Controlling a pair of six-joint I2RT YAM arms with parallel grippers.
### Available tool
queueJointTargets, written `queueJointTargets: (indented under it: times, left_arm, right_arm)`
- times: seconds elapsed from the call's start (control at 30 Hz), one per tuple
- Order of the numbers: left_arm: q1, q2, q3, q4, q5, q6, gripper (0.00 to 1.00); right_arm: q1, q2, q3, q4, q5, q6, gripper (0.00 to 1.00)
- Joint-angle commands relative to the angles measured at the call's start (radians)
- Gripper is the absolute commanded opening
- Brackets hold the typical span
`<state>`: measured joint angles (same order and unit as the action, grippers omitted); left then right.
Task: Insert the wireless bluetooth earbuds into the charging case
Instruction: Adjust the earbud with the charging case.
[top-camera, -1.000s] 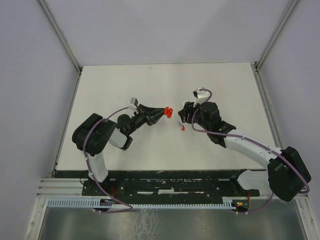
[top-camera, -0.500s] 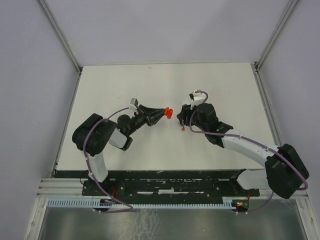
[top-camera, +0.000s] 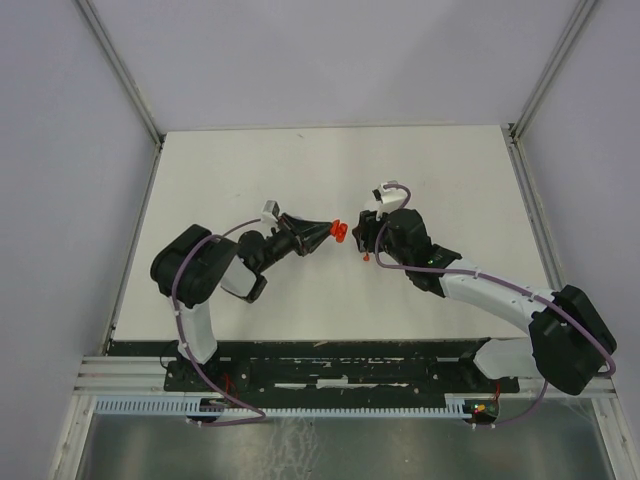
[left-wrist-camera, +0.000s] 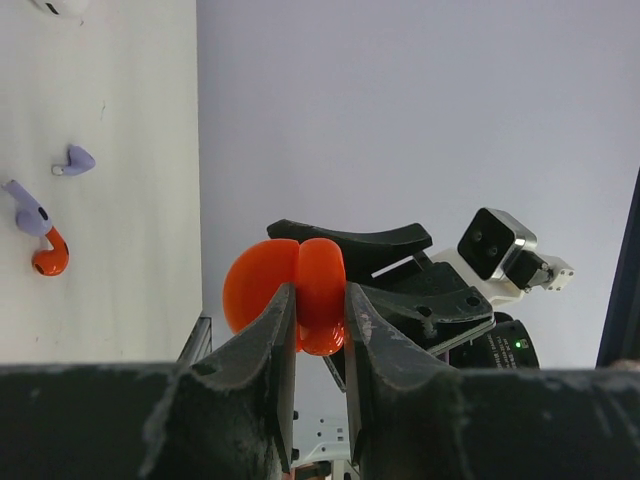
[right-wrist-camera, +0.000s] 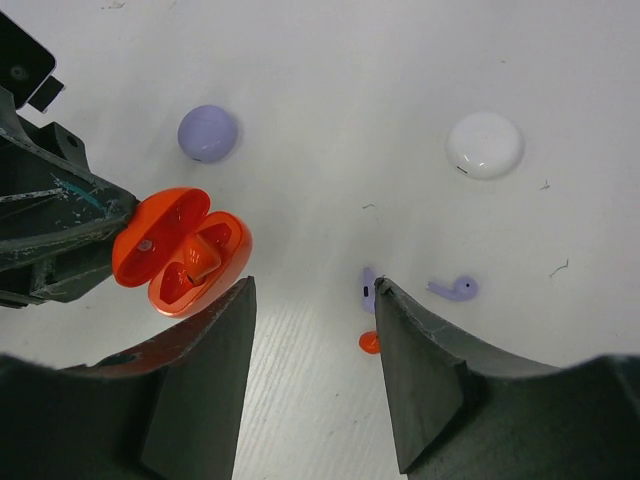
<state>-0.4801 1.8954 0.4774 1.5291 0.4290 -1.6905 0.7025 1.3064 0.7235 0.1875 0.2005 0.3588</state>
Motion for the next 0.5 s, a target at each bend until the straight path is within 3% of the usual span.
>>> queueJointTargets:
  times: [0.0,0.47]
  left_arm:
    - [-0.009,0.013,0.008,0.201,0.022,-0.015,0.03]
    - [-0.028,0.036,0.026,0.201,0.022,-0.016,0.03]
  right_arm:
    - [0.009,-0.012,0.041,0.05,0.047,-0.024,0.59]
    - [0.022,0.029,0.051,0.078,0.038,-0.034,0.59]
